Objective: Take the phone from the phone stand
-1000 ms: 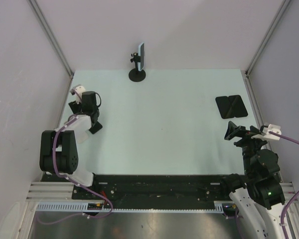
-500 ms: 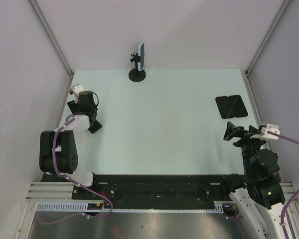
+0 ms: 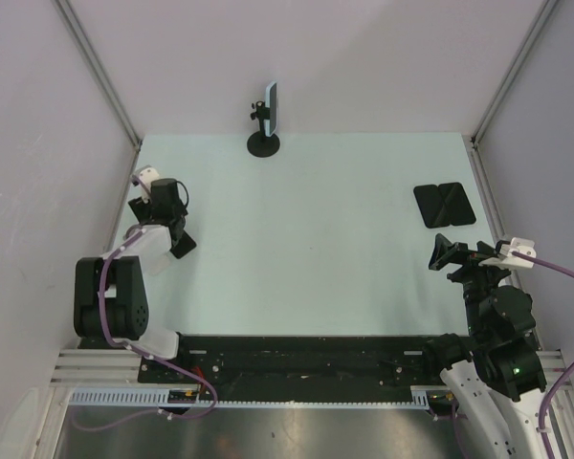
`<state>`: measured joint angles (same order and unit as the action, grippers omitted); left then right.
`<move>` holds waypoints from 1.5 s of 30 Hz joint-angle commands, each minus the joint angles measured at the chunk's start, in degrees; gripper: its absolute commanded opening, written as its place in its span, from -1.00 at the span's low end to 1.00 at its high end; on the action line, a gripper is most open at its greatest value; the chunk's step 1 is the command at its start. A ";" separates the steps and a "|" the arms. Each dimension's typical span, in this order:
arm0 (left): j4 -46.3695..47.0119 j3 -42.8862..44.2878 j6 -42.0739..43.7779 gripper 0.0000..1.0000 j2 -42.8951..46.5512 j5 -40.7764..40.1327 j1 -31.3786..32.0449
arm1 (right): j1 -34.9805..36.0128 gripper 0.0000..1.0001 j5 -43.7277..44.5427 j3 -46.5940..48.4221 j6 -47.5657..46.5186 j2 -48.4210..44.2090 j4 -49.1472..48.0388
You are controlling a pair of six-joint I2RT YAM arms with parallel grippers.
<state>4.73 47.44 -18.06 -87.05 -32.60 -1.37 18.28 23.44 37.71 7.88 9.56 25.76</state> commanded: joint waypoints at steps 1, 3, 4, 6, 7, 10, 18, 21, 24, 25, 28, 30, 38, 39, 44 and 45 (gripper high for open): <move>-0.25 -1.21 -2.41 -0.07 3.54 1.31 0.66 | 0.35 0.94 -0.41 0.08 -0.50 -0.60 -2.11; -0.43 -1.38 -2.41 -0.14 4.07 1.31 0.84 | 0.26 0.93 -0.41 0.08 -0.50 -0.69 -2.20; -0.51 -1.47 -2.41 -0.15 4.42 1.14 0.84 | 0.26 0.93 -0.50 0.08 -0.50 -0.86 -2.20; -0.51 -1.65 -2.50 -0.14 4.69 0.96 0.84 | 0.26 0.93 -0.50 0.08 -0.50 -0.95 -2.12; -0.60 -1.65 -2.50 -0.13 4.78 0.96 0.93 | 0.26 0.94 -0.50 0.08 -0.50 -1.21 -2.12; -0.60 -1.74 -2.50 -0.04 4.87 0.96 0.84 | 0.35 0.93 -0.50 0.08 -0.41 -1.13 -2.12; -0.69 -1.74 -2.50 0.43 3.37 0.96 0.93 | 0.44 0.94 -0.59 0.08 -0.50 -1.39 -2.12; -0.69 -1.74 -2.41 0.61 3.99 0.96 0.93 | 0.44 0.93 -0.68 0.08 -0.50 -1.30 -2.20; -0.78 -1.65 -2.41 0.67 4.86 0.96 0.93 | 0.44 0.94 -0.59 0.08 -0.50 -1.39 -2.03; -0.78 -1.65 -2.41 0.73 5.13 1.05 0.84 | 0.52 0.94 -0.59 0.08 -0.50 -1.30 -2.11; -0.95 -1.47 -2.33 0.81 6.53 1.48 0.84 | 0.52 0.94 -0.68 0.08 -0.58 -1.30 -2.03; -0.95 -1.39 -2.41 0.85 7.15 1.66 0.84 | 0.44 0.93 -0.76 0.08 -0.58 -1.39 -2.20; -1.39 -0.68 -2.06 1.00 13.73 4.82 0.84 | 0.53 0.93 -0.94 0.08 -0.58 -1.39 -2.12; -1.39 -0.33 -1.98 1.00 14.53 5.35 1.01 | 0.53 0.94 -0.94 0.08 -0.58 -1.48 -2.12; -1.39 1.25 -0.57 1.00 18.49 11.40 0.84 | 0.53 0.94 -1.38 0.08 -0.58 -1.39 -2.20; -1.39 2.12 -0.31 1.00 19.01 15.59 0.84 | 0.53 0.94 -1.64 0.08 -0.67 -1.30 -2.20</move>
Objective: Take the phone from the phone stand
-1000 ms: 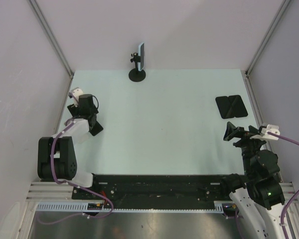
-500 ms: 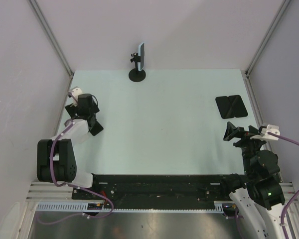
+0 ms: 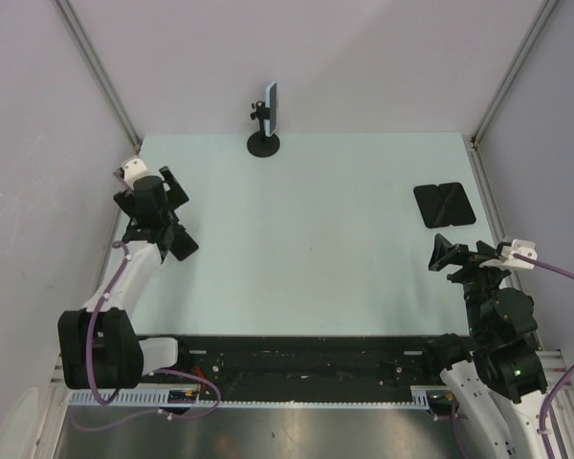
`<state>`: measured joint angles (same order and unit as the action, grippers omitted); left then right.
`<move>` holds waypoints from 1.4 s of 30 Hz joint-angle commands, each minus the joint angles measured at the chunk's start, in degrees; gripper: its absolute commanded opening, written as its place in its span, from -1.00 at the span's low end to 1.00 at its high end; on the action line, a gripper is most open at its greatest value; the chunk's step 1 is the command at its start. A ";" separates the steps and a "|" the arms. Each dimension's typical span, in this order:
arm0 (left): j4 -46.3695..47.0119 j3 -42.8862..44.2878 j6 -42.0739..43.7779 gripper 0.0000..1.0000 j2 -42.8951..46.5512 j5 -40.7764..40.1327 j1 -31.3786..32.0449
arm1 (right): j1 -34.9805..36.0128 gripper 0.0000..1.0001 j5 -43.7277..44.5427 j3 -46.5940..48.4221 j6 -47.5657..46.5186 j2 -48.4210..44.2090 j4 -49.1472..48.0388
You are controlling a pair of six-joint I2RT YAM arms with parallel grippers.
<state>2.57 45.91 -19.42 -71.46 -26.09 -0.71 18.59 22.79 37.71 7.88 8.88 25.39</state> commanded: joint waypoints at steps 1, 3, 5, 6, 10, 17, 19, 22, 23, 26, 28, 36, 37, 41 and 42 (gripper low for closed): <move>0.86 4.18 1.66 1.00 3.35 11.30 0.18 | 0.13 0.94 -1.08 0.08 -0.76 -0.62 -1.83; 1.03 6.19 2.10 1.00 2.65 17.01 0.27 | 0.13 0.94 -1.51 -0.10 -0.85 -0.71 -1.65; 1.39 8.13 2.19 1.00 0.28 25.27 2.18 | 0.05 0.94 -1.78 -0.18 -1.02 -0.62 -1.92; 1.47 10.58 2.37 1.00 -0.77 27.64 2.73 | 0.13 0.94 -1.95 -0.18 -1.02 -0.62 -1.83; 1.56 18.23 5.52 1.00 -7.98 30.31 7.82 | 0.04 0.93 -2.40 -0.18 -1.11 -0.36 -1.83; 2.61 35.28 6.32 1.00 -25.90 21.27 17.22 | -0.48 0.93 -3.27 -0.18 -1.20 0.87 -1.92; 3.66 40.82 6.76 1.00 -31.97 19.68 18.46 | -0.57 0.92 -3.45 -0.18 -1.37 1.22 -1.83; 4.72 48.81 7.55 0.99 -39.88 18.79 20.13 | -0.66 0.92 -3.63 -0.18 -1.37 2.01 -1.83; 4.73 50.92 7.47 0.99 -42.07 18.53 20.57 | -0.66 0.92 -3.80 -0.18 -1.29 2.27 -1.83; 4.90 58.22 7.03 0.95 -48.50 16.16 20.66 | -0.75 0.92 -3.89 -0.18 -1.46 2.89 -1.75; 4.99 62.18 6.68 0.91 -52.53 13.80 20.66 | -0.92 0.91 -3.80 -0.18 -1.55 3.33 -1.66; 5.08 68.69 4.48 0.74 -61.77 11.76 20.49 | -1.54 0.90 -4.50 -0.18 -1.73 4.74 -1.57; 5.08 69.31 3.96 0.72 -62.74 11.93 20.49 | -1.45 0.90 -4.59 -0.18 -1.81 4.91 -1.66; 5.43 73.26 1.85 0.61 -66.87 12.55 19.87 | -1.54 0.90 -4.94 -0.18 -2.08 5.35 -1.57; 5.52 74.84 1.23 0.53 -68.62 12.81 19.70 | -1.71 0.89 -4.86 -0.18 -2.08 5.61 -1.48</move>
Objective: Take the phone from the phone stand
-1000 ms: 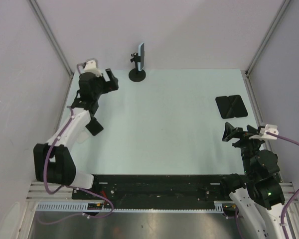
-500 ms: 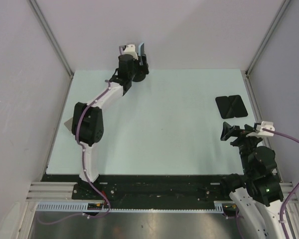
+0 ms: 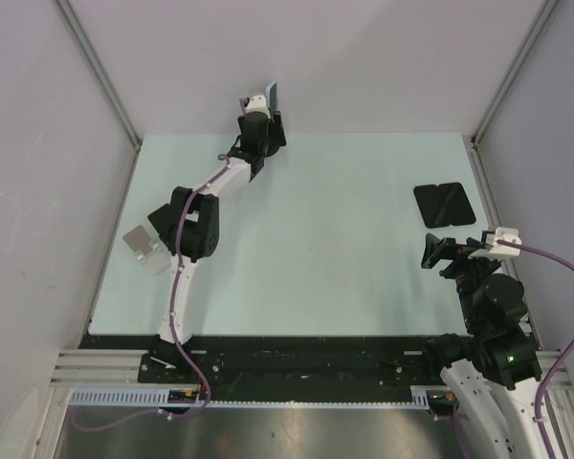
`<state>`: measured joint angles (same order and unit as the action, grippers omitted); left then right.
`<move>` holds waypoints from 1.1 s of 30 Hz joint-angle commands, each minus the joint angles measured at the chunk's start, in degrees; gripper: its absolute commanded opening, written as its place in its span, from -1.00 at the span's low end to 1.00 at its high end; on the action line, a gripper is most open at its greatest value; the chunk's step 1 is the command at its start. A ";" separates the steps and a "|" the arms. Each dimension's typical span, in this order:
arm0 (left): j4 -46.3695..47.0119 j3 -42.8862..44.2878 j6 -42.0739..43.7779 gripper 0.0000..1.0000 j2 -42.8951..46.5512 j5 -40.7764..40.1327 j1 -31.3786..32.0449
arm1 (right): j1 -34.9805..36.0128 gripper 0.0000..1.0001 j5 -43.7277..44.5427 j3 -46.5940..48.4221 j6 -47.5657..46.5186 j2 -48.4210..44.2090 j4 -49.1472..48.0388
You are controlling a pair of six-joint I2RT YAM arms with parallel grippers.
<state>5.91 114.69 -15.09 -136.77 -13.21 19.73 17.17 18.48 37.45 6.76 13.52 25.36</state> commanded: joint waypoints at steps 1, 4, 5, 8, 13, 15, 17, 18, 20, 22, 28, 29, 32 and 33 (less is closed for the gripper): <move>2.61 6.94 -4.23 0.47 -4.02 0.12 -1.00 | -0.29 0.90 -0.64 0.08 -1.05 1.16 -1.46; 3.84 9.84 -6.52 0.29 -7.01 1.61 -1.88 | -0.38 0.90 -0.90 0.08 -1.14 1.69 -1.46; 4.28 10.46 -6.88 0.26 -7.54 1.96 -2.23 | -0.38 0.89 -0.90 0.08 -1.14 1.95 -1.46; 6.30 11.60 -6.88 0.05 -8.69 3.72 -2.67 | -0.56 0.90 -0.99 0.08 -1.23 2.48 -1.37; 7.97 8.71 -4.95 -0.41 -7.03 8.45 -2.50 | -1.26 0.89 -1.52 0.08 -1.23 3.09 -1.46; 8.94 4.17 -3.20 -0.72 -4.22 9.08 -2.24 | -1.52 0.89 -2.04 0.08 -1.14 3.09 -1.63; 9.64 0.37 -1.44 -0.89 -0.37 8.91 -1.45 | -1.61 0.89 -2.22 0.08 -1.23 2.92 -1.55; 10.43 -3.65 0.31 -0.99 1.23 8.73 -1.10 | -1.70 0.88 -2.05 0.08 -1.23 3.00 -1.63; 11.40 -8.15 1.81 -0.99 4.39 8.47 0.13 | -1.70 0.89 -1.96 0.08 -1.23 2.22 -1.55; 13.42 -15.00 3.57 -0.99 9.49 8.38 1.45 | -1.61 0.89 -2.04 0.08 -1.23 1.86 -1.55; 15.62 -31.97 3.67 -0.99 23.35 8.03 5.75 | -1.70 0.88 -2.75 0.08 -1.32 0.72 -1.90; 15.79 -34.08 3.06 -0.99 25.04 7.85 6.37 | -1.61 0.89 -3.10 0.16 -1.32 0.63 -1.99; 16.85 -42.60 0.60 -0.99 32.07 7.94 9.36 | -1.70 0.89 -4.15 0.08 -1.23 0.28 -2.16; 17.29 -46.63 -1.32 -0.99 33.66 7.77 10.15 | -1.70 0.88 -4.41 0.08 -1.31 0.19 -2.42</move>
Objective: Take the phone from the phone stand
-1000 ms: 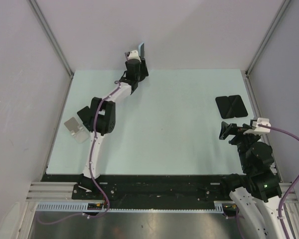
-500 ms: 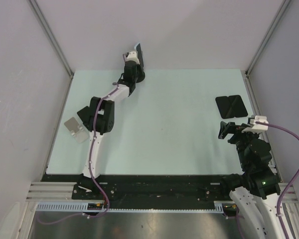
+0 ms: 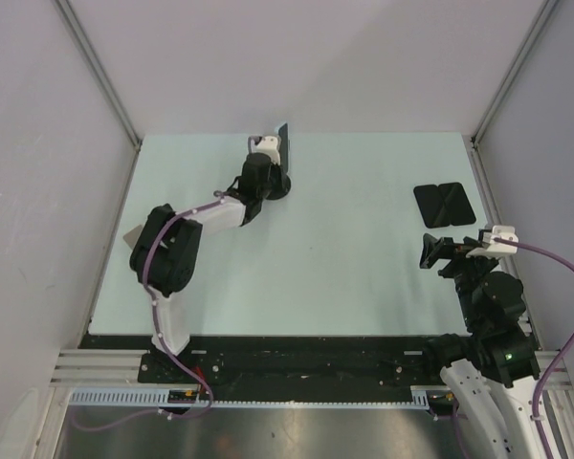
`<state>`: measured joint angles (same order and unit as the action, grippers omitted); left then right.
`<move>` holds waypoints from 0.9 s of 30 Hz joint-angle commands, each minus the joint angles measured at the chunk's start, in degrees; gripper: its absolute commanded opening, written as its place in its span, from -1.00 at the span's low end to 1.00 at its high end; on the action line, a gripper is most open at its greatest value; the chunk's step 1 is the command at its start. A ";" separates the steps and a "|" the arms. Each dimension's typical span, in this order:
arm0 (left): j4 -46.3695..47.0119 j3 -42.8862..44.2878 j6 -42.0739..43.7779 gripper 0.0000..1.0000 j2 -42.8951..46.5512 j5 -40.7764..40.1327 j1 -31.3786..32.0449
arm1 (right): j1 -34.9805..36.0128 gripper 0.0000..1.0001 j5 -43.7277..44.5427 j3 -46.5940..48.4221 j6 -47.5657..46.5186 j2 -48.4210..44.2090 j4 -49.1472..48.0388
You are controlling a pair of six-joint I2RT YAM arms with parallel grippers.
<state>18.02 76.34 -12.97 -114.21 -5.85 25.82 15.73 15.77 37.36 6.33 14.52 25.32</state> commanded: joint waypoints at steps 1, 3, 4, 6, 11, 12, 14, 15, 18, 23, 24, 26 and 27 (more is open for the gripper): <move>5.53 -10.22 -4.16 -0.99 12.60 0.75 5.80 | -0.26 0.89 -1.97 0.16 -0.88 -1.07 -2.21; 6.06 -15.57 -5.65 -0.99 16.99 -0.04 7.92 | -0.08 0.89 -2.50 0.25 -0.79 -1.25 -2.47; 6.32 -17.17 -6.10 -0.99 18.49 -0.56 10.19 | -0.08 0.89 -2.85 0.17 -0.79 -1.34 -2.64; 6.50 -21.29 -7.67 -1.00 22.35 -1.97 12.66 | 0.00 0.89 -3.81 0.25 -0.70 -1.34 -2.64; 7.11 -28.42 -11.80 -0.99 29.30 -8.55 22.15 | 0.18 0.89 -5.48 0.78 -0.35 -1.17 -2.73; 7.29 -30.52 -13.64 -0.99 30.70 -9.44 23.47 | 0.18 0.89 -5.75 0.87 -0.26 -1.16 -2.65; 7.64 -32.38 -15.23 -0.99 31.59 -11.98 27.86 | 0.27 0.89 -6.80 1.30 0.00 -0.90 -2.21; 7.90 -33.78 -16.11 -0.99 31.86 -12.78 29.27 | 0.44 0.88 -6.98 1.48 0.09 -0.64 -2.12; 8.61 -36.07 -18.74 -0.99 32.21 -15.15 34.37 | 0.62 0.89 -8.12 2.36 0.53 0.32 -1.33; 9.75 -37.84 -21.22 -0.81 31.34 -19.11 41.76 | 0.62 0.89 -13.64 4.91 1.93 3.84 0.69; 9.75 -37.75 -21.39 -0.74 31.16 -19.38 42.37 | 0.62 0.89 -14.79 5.69 2.20 4.45 1.48; 9.93 -37.75 -21.66 -0.59 30.98 -18.94 43.08 | 0.62 0.89 -18.81 6.40 2.81 6.65 2.10; 9.93 -37.75 -21.66 -0.54 30.98 -18.59 43.17 | 0.62 0.89 -20.06 6.84 3.16 7.53 2.54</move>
<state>24.77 39.07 -29.80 -84.20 -24.05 67.29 16.05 3.62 40.71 7.75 18.87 26.37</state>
